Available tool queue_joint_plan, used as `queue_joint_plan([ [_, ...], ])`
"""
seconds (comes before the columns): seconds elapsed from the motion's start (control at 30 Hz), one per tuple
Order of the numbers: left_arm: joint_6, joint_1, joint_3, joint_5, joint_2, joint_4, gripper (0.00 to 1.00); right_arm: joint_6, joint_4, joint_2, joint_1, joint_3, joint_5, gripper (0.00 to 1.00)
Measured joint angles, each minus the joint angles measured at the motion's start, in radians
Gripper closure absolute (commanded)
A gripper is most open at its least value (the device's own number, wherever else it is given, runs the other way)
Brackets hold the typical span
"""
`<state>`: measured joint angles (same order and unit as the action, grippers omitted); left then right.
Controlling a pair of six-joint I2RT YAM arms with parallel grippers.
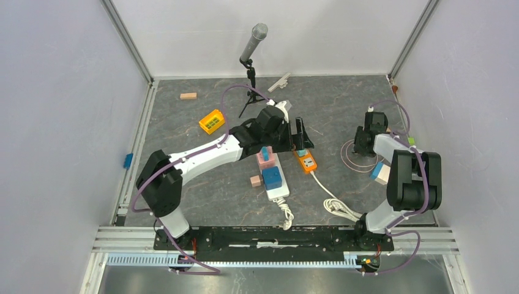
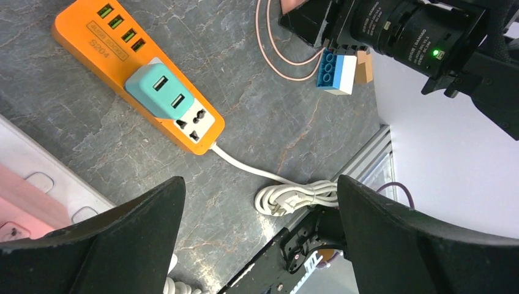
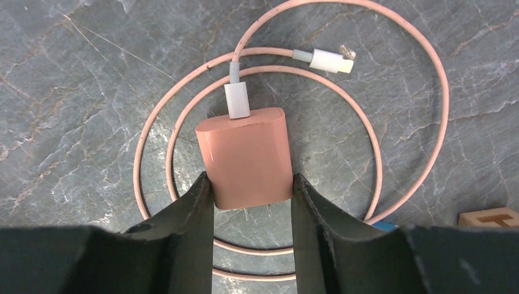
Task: Insert the plug
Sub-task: Pick up the plug from the center of the board.
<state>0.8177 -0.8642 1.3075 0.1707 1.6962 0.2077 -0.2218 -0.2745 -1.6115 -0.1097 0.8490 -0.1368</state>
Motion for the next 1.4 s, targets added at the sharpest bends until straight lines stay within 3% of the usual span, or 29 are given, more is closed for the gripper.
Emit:
queue_joint_plan([
  [0.07, 0.008, 0.006, -0.002, -0.002, -0.010, 0.005, 0.02, 0.010, 0.008, 0.000, 0.000, 0.000, 0.008, 0.89],
  [0.2, 0.026, 0.032, -0.008, -0.009, -0.042, 0.034, 0.01, 0.025, 0.011, 0.000, 0.000, 0.000, 0.032, 0.94],
  [0.43, 0.050, 0.091, -0.009, -0.012, -0.082, 0.097, 0.00, 0.029, -0.008, 0.072, 0.025, 0.000, 0.114, 0.98],
  [0.63, 0.080, 0.135, -0.009, 0.000, -0.087, 0.155, 0.00, 0.048, -0.023, 0.228, 0.156, -0.006, 0.250, 0.99],
  [0.97, 0.098, 0.201, 0.000, 0.200, -0.070, 0.181, 0.01, 0.082, 0.015, 0.562, 0.350, -0.113, 0.559, 1.00],
  [1.2, 0.113, 0.161, 0.014, 0.357, 0.012, 0.142, 0.04, 0.126, 0.019, 0.610, 0.390, -0.115, 0.668, 1.00],
  [1.4, 0.134, 0.114, 0.022, 0.424, 0.027, 0.091, 0.08, 0.148, -0.004, 0.608, 0.407, -0.115, 0.674, 1.00],
])
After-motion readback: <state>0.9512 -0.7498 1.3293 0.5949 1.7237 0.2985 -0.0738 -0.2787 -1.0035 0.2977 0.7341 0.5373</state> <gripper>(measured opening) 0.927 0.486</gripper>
